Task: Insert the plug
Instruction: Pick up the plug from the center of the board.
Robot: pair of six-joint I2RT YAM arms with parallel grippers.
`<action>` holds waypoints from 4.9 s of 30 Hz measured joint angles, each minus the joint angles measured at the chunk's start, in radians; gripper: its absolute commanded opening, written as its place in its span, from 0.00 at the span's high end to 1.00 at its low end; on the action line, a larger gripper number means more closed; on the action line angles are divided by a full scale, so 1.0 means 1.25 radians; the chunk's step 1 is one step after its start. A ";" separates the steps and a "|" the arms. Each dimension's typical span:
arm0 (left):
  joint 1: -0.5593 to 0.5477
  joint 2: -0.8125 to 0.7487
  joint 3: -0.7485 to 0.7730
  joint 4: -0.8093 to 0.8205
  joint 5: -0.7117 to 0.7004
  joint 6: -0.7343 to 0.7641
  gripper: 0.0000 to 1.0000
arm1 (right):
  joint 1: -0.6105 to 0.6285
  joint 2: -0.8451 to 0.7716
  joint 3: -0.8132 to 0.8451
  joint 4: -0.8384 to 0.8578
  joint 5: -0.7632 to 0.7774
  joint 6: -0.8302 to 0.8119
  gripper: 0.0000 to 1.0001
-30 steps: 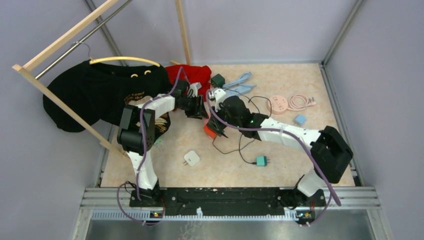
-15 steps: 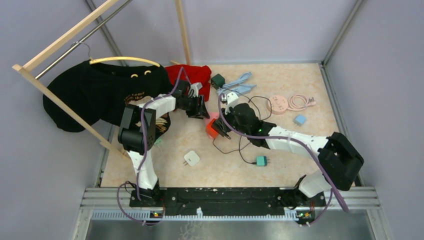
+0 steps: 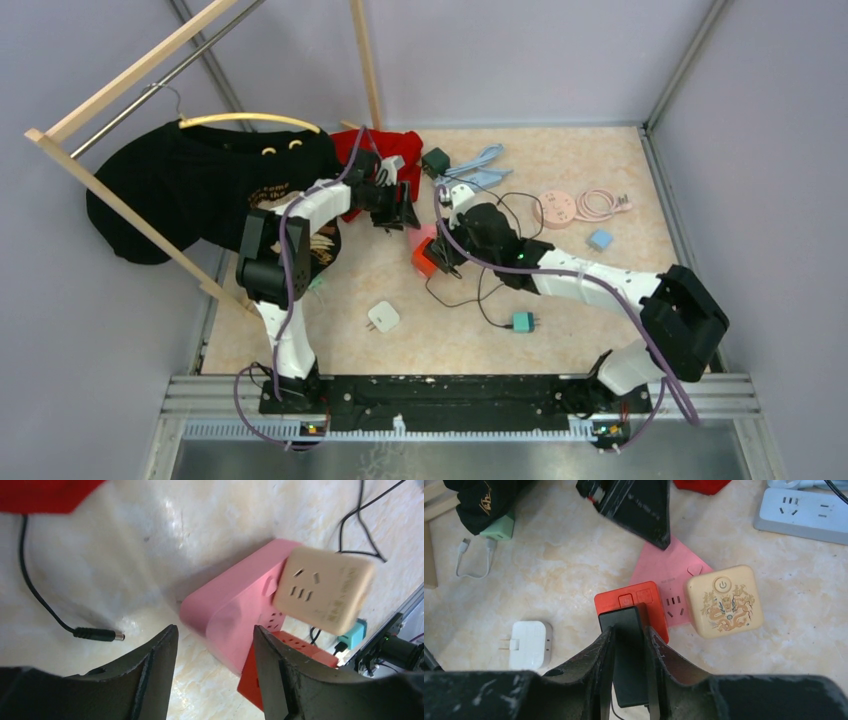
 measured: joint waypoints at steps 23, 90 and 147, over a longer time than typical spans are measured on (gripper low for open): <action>0.000 -0.021 0.112 -0.038 0.037 0.002 0.24 | -0.017 -0.042 0.099 -0.262 -0.026 -0.034 0.01; -0.289 -0.573 -0.110 0.252 -0.212 0.153 0.01 | -0.036 -0.296 -0.163 -0.684 0.312 0.837 0.38; -0.289 -0.651 -0.300 0.291 -0.363 0.271 0.01 | -0.127 -0.114 -0.227 -0.417 0.278 0.817 0.31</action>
